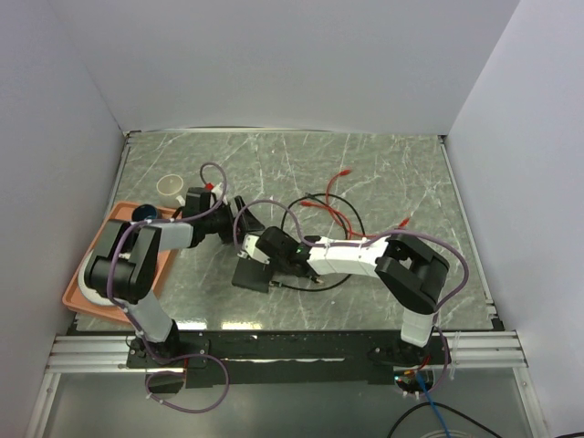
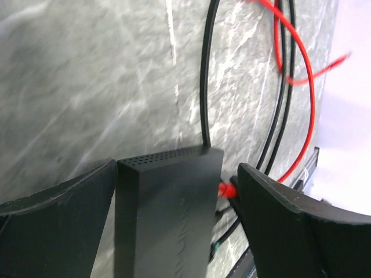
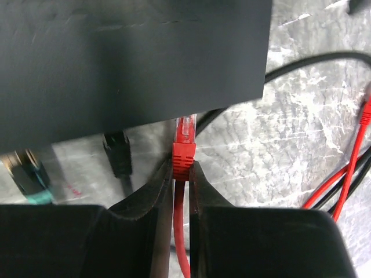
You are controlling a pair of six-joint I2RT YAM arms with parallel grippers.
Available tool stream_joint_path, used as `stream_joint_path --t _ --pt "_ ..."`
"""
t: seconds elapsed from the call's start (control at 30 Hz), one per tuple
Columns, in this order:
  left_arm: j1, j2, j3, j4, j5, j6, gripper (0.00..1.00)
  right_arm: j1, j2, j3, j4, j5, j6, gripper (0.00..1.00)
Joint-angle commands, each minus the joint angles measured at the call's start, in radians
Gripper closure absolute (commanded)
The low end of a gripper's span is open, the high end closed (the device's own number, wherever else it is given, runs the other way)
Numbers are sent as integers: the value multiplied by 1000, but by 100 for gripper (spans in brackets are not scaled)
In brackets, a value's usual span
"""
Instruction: Insert the plug into the switch port
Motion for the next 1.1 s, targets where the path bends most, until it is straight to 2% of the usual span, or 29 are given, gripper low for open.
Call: stream_joint_path --t 0.0,0.1,0.2,0.43,0.7,1.07 --pt "-30 60 56 20 94 25 9 22 -44 86 6 -38 5 100" --pt "-44 66 76 28 102 20 10 20 -33 95 4 -18 16 100" --pt "-46 54 96 -33 63 41 11 17 -22 103 -8 9 20 100" --pt "-44 -48 85 -181 -115 104 8 11 -47 104 -60 -3 121 100" --pt "-44 -138 12 -193 -230 86 8 13 -75 75 -116 -18 177 100" --pt "-45 -209 -63 -181 -213 78 11 17 -68 0 -60 -49 203 100"
